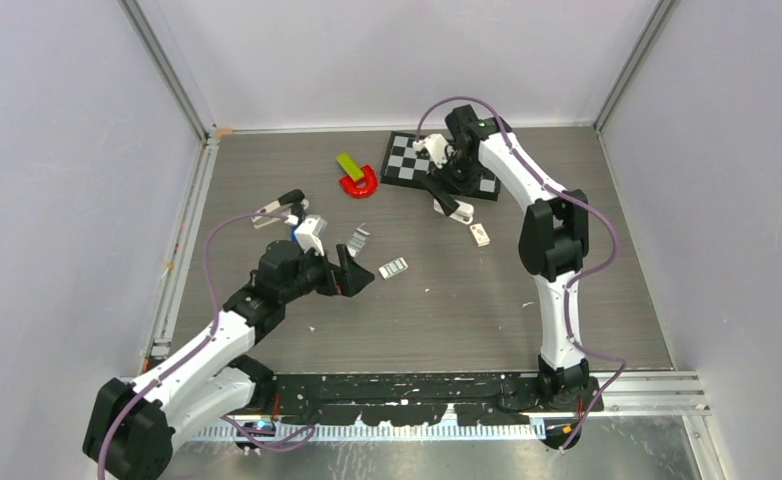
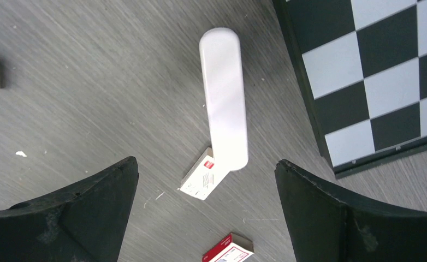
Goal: Unload the staples from the stapler
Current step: Pick up the stapler from the center of the board.
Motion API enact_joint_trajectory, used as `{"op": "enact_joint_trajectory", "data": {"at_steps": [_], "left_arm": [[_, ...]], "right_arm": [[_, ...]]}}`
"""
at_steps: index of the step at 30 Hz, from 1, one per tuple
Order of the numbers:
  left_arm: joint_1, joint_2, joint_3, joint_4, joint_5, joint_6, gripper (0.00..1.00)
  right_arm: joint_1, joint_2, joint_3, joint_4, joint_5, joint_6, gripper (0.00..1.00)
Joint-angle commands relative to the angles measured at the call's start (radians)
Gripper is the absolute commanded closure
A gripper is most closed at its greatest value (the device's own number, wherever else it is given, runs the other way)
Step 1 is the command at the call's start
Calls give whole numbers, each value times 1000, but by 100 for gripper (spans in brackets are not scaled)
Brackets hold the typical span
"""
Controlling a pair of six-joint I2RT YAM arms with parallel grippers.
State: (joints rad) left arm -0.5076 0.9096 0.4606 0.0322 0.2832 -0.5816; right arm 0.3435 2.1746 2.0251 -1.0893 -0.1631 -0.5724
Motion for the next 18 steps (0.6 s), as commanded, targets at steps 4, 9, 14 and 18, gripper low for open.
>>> {"op": "enact_joint_trajectory", "data": {"at_steps": [4, 9, 14, 18], "left_arm": [[6, -109, -16, -14, -44, 5, 1], [6, -130, -29, -15, -42, -2, 1], [6, -155, -44, -18, -42, -12, 1], [6, -178, -52, -29, -47, -16, 1]], "right_arm": [[23, 71, 143, -83, 99, -16, 1], [35, 138, 222, -136, 154, -45, 6], [34, 187, 261, -168, 202, -56, 12], [37, 207, 270, -176, 209, -56, 16]]}}
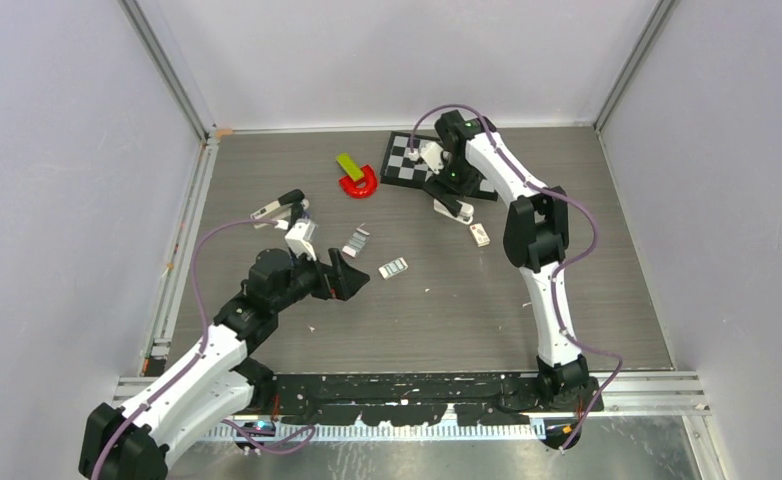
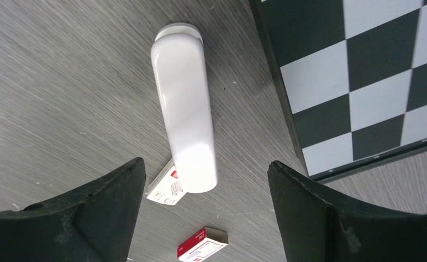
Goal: Unload the staples from the stapler
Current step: Pick up the stapler from the center of the board.
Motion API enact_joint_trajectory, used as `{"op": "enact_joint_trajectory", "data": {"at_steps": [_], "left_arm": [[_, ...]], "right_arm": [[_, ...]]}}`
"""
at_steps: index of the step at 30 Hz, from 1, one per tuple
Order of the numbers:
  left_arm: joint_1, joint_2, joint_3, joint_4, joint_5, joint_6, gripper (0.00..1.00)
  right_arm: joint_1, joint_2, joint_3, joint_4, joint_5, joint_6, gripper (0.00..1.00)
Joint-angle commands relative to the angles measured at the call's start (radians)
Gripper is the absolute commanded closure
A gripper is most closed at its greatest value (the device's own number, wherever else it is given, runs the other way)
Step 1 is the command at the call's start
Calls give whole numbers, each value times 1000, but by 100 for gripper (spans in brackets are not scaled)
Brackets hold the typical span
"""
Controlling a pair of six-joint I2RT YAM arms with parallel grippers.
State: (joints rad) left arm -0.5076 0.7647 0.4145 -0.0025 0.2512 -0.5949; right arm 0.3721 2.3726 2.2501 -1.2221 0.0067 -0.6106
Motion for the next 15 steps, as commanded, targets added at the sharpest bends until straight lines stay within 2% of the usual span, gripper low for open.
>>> {"op": "enact_joint_trajectory", "data": {"at_steps": [1, 7, 15], "left_arm": [[6, -35, -7, 6, -15, -4, 1], [6, -56, -22, 6, -14, -18, 1], [6, -73, -32, 6, -9, -28, 1]], "right_arm": [[8, 10, 46, -42, 39, -17, 17], [11, 31, 50, -43, 38, -14, 26], [14, 52, 56, -48, 32, -11, 44]]}}
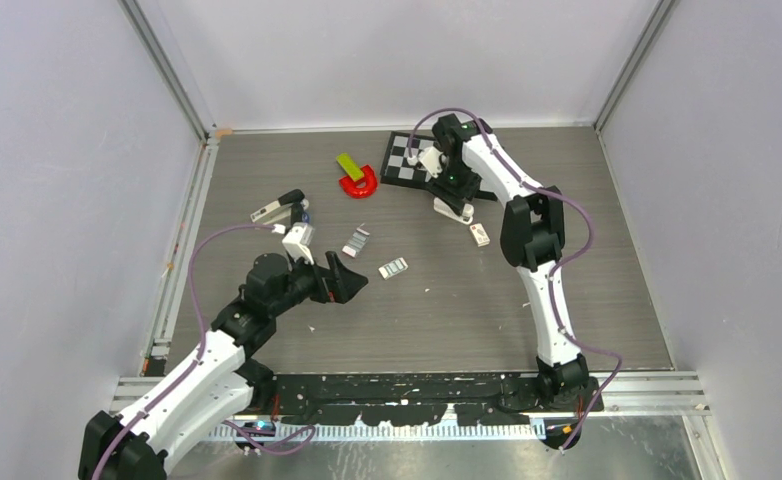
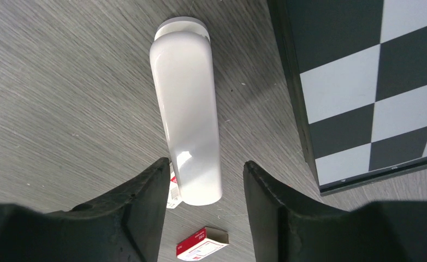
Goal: Unload the staples from the stapler
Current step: Pick up the stapler from the center of the board.
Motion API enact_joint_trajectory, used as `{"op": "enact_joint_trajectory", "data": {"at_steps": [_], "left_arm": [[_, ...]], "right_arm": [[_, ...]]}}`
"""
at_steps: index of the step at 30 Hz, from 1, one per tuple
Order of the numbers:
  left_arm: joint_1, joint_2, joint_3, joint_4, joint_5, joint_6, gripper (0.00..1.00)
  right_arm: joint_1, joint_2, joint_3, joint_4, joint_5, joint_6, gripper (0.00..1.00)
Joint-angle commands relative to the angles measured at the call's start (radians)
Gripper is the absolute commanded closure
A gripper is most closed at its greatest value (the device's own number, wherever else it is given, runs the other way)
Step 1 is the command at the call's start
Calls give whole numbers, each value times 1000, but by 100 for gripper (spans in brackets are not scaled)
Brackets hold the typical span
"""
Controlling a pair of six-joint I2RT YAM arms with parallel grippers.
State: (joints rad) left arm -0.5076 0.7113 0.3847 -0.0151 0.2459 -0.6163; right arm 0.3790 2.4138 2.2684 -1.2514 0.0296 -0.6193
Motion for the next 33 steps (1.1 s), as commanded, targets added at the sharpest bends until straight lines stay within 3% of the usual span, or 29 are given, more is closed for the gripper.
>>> {"op": "enact_joint_trajectory", "data": {"at_steps": [1, 4, 7, 13, 14, 26, 33], "left_arm": [[6, -19, -4, 18, -3, -7, 1], [6, -22, -9, 18, -2, -9, 1], [6, -23, -10, 19, 1, -14, 1], [6, -36, -13, 19, 14, -28, 1], [6, -39, -15, 19, 18, -31, 1], [6, -86, -64, 124, 87, -101, 1], [5, -147, -139, 280, 132, -167, 1]], "right_arm": [[7, 12, 38, -17, 8, -1, 45], [7, 14, 38, -19, 3, 1, 47], [8, 16, 38, -19, 0, 4, 56], [9, -2, 36, -14, -14, 16, 97], [8, -13, 34, -10, -33, 20, 99], [6, -341, -187, 156, -277, 178, 99], [5, -573, -438, 287, -459, 286, 99]]}}
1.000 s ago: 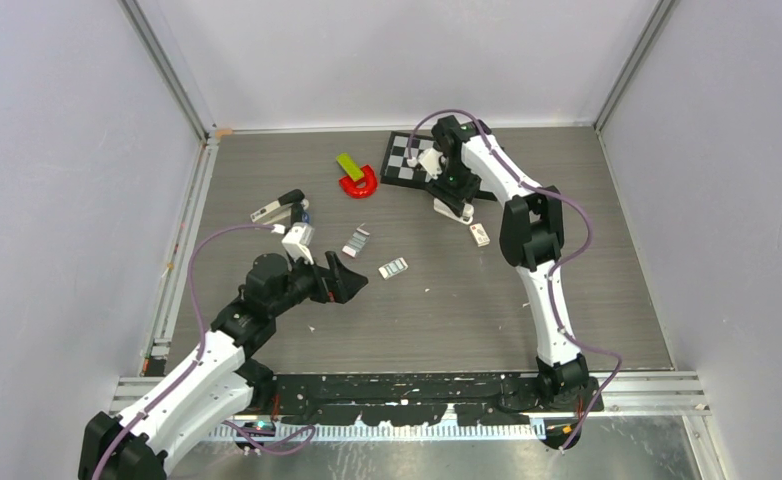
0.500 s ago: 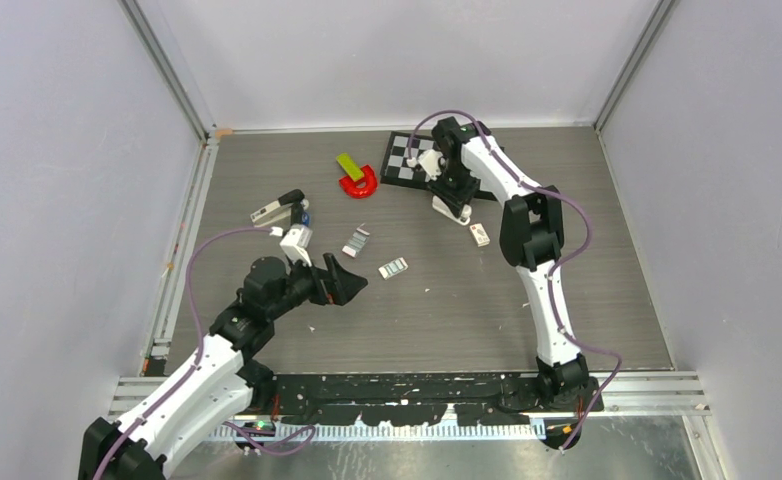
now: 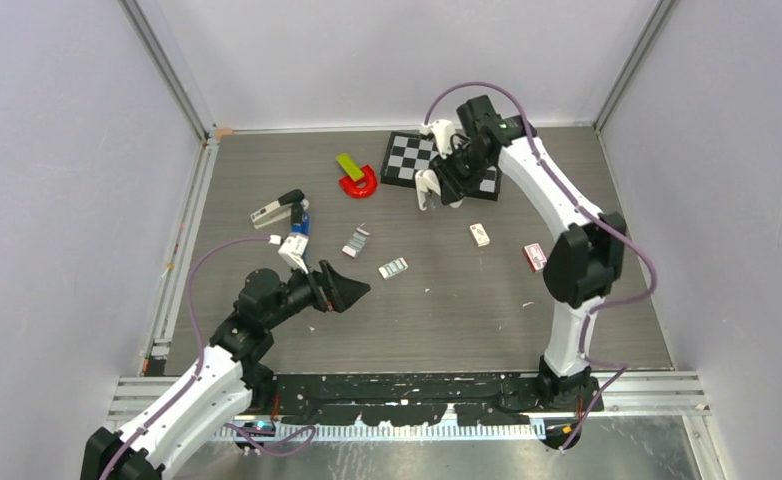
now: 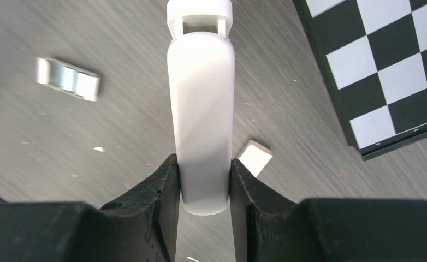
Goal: Unload the staples from the stapler
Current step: Pick up the stapler from the center of the board, then unload the staple at the center of the board.
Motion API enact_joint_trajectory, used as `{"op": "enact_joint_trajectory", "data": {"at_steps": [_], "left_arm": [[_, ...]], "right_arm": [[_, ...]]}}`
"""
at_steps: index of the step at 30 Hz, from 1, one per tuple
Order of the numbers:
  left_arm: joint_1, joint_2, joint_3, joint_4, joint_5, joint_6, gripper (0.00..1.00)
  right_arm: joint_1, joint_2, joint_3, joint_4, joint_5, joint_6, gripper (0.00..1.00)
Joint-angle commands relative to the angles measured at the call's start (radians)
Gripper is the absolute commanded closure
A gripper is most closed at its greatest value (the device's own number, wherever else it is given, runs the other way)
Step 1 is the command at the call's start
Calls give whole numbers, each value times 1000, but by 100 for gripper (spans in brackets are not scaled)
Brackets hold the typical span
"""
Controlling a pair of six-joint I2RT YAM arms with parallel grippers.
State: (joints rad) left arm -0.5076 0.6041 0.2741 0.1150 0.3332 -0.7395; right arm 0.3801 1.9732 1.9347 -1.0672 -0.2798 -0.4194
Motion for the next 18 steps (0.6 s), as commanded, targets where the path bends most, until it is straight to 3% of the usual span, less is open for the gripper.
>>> {"op": "enact_joint_trajectory", "data": {"at_steps": [1, 5, 10, 18], "left_arm": [[5, -51, -32, 155, 45, -44, 1], [6, -100, -46, 172, 41, -38, 0], [5, -103, -97, 309, 37, -34, 0], [4, 94, -147, 623, 128, -21, 0]], "right_arm": [[4, -164, -145, 123, -165, 96, 99], [4, -276, -281, 169, -219, 116, 99], [4, -390, -413, 172, -306, 96, 99], [4, -517, -602, 150, -457, -5, 99]]}}
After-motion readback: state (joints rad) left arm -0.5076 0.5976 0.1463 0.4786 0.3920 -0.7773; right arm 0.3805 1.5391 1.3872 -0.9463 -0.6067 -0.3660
